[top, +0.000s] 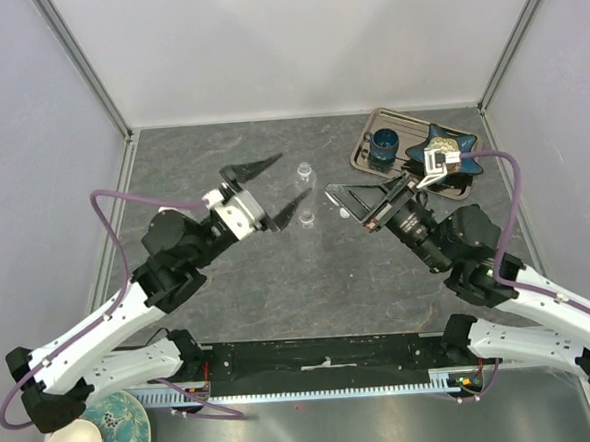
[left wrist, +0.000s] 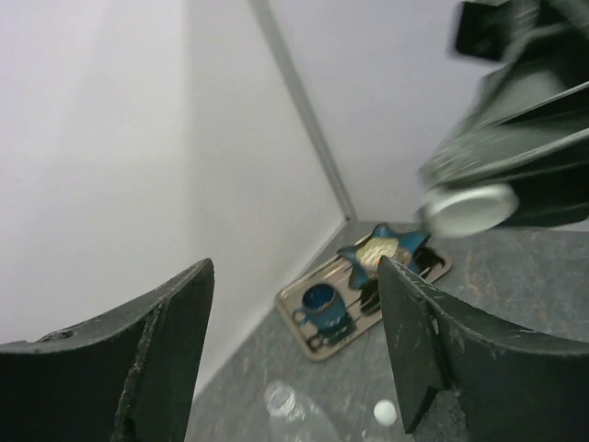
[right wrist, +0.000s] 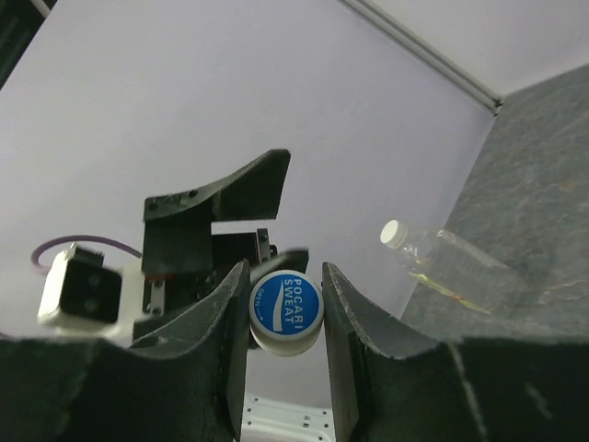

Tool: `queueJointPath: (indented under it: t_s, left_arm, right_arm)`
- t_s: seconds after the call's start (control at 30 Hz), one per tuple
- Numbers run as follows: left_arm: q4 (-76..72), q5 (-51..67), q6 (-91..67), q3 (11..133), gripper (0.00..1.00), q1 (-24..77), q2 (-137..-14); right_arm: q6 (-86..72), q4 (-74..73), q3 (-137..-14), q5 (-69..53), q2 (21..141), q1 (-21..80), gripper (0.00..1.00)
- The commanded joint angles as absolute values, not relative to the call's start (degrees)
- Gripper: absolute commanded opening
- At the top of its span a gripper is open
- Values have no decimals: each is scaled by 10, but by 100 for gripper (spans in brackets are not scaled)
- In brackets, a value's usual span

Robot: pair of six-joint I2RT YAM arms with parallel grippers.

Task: Screw on the bottle caps
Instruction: Pick up the bottle cap from the center of the board, then adjust the plastic bottle at the center of the board.

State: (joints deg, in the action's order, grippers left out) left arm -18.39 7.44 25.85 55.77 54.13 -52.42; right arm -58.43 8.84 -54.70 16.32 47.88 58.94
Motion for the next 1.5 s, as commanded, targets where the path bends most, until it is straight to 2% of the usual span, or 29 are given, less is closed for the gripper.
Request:
queueJointPath:
  t_s: [0.0, 0.07, 0.1, 0.27, 0.47, 0.6, 0.97, 1.17, 1.33, 1.47]
  left_arm:
    - [-119, 21, 134, 560, 85, 489, -490]
    - [-103, 50, 89, 545, 92, 470, -477]
    - [-84, 64, 76, 541, 99, 467, -475]
    - [-14, 152, 50, 506, 99, 454, -514]
    - [-47, 221, -22, 488, 99, 380, -618]
    - [-77, 249, -33, 484, 99, 372, -652]
    - [-148, 250, -33, 452, 95, 372, -695]
    - [-170, 247, -30, 425, 89, 372, -701]
    - [-174, 247, -22, 427, 77, 372, -714]
    - [-168, 249, -18, 440, 77, 373, -731]
  right_arm:
    - [-527, 4, -591, 215, 434, 592, 23]
    - [-512, -48, -605, 235, 423, 592, 23]
    - [-506, -61, -608, 251, 418, 592, 23]
    - [-482, -123, -620, 293, 379, 592, 23]
    - [-460, -163, -628, 313, 336, 592, 22]
    - [-450, -167, -622, 310, 311, 592, 22]
    - [-439, -167, -619, 302, 309, 592, 22]
    - [-440, -171, -617, 311, 297, 592, 22]
    - [-446, -174, -613, 309, 290, 592, 22]
    - [-447, -178, -611, 304, 288, 592, 22]
